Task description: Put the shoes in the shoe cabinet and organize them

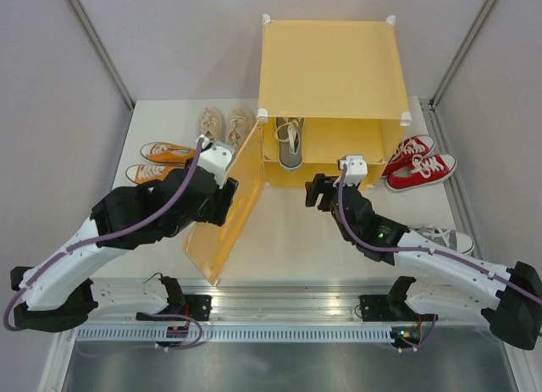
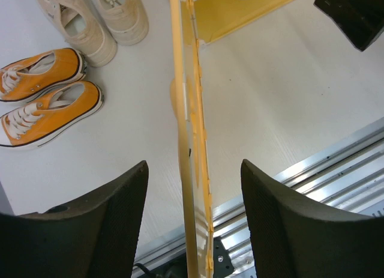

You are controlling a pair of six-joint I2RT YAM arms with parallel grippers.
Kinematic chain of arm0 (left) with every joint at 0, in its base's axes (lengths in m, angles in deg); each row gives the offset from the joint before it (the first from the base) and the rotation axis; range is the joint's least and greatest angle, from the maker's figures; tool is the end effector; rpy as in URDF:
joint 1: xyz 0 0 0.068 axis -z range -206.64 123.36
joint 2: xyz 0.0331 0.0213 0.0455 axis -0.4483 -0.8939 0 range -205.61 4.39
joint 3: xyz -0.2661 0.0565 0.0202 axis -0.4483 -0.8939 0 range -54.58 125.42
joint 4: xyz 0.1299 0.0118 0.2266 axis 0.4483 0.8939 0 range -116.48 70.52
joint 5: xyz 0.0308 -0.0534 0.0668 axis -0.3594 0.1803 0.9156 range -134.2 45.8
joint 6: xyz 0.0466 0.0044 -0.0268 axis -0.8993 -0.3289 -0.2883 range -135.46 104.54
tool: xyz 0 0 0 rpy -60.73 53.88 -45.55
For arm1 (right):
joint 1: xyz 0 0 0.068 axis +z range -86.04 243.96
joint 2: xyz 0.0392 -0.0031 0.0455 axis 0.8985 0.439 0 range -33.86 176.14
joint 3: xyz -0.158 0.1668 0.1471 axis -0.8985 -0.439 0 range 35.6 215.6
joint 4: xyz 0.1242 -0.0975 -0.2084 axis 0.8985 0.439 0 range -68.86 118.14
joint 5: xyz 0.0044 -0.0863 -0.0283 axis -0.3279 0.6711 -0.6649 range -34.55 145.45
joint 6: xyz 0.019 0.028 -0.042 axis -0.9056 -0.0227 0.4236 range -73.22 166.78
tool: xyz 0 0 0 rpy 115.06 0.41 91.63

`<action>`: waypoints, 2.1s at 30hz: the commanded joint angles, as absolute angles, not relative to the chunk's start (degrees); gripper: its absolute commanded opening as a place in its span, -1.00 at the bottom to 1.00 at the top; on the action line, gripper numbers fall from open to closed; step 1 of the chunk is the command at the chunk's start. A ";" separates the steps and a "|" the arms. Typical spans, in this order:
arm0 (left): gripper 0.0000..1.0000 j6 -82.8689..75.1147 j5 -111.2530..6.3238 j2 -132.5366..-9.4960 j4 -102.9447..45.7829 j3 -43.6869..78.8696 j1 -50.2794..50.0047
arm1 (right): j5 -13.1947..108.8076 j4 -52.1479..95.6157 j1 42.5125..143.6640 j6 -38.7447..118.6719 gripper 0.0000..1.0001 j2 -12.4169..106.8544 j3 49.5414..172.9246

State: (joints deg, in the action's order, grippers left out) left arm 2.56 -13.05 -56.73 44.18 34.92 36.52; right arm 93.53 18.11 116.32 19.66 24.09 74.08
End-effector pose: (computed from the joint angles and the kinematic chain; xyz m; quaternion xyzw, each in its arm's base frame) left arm 0.0872 -0.1317 0.4435 0.2378 0.8552 -0.0670 0.4557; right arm 0.1571 0.1677 0.2833 0.0251 0.7815 0.1609 0.6023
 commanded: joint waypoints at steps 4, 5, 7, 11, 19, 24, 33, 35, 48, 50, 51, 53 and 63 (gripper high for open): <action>0.56 1.42 -14.93 -55.02 39.01 34.63 37.00 | 90.43 12.27 116.17 25.33 0.60 28.27 76.29; 0.60 0.98 -14.94 -54.59 38.74 34.81 37.00 | 90.08 11.74 116.26 26.12 0.60 29.32 76.73; 0.66 0.45 -14.67 -53.97 37.95 35.16 37.00 | 89.90 10.33 116.26 26.82 0.60 30.47 77.43; 0.67 -1.48 -11.18 -50.64 32.60 34.98 37.00 | 90.16 7.26 116.17 29.11 0.60 34.94 79.10; 0.75 -7.09 4.19 -40.18 19.24 28.58 37.00 | 93.42 4.35 116.26 30.69 0.44 43.47 84.98; 0.77 -9.83 9.14 -37.71 14.14 21.73 37.00 | 95.43 4.35 116.08 31.22 0.42 47.61 88.42; 0.72 -16.85 20.13 -25.95 -1.41 4.60 37.00 | 95.97 2.86 114.50 30.96 0.26 52.71 90.62; 0.68 -18.09 20.40 -22.79 -5.70 0.82 36.91 | 95.18 1.81 113.71 31.13 0.20 53.06 90.71; 0.58 -18.36 20.40 -13.71 -7.84 -6.15 36.91 | 93.42 1.28 110.90 33.86 -0.34 56.84 96.24; 0.58 -18.18 20.31 -14.24 -7.76 -6.50 36.82 | 93.15 1.01 110.55 34.03 -0.34 57.63 96.77; 0.58 -17.92 20.13 -14.42 -7.76 -6.50 36.82 | 92.98 0.75 110.37 34.12 -0.34 58.07 96.94; 0.58 -17.74 19.43 -14.51 -7.76 -6.85 36.82 | 92.28 0.05 110.02 34.21 -0.35 58.68 97.38; 0.58 -17.21 18.55 -14.51 -7.84 -7.20 36.47 | 89.12 -2.50 107.73 35.17 -0.35 62.90 100.37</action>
State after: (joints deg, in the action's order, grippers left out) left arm -15.95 18.91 -13.94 -5.72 -7.12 36.80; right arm 91.24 2.09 108.69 34.05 62.06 97.05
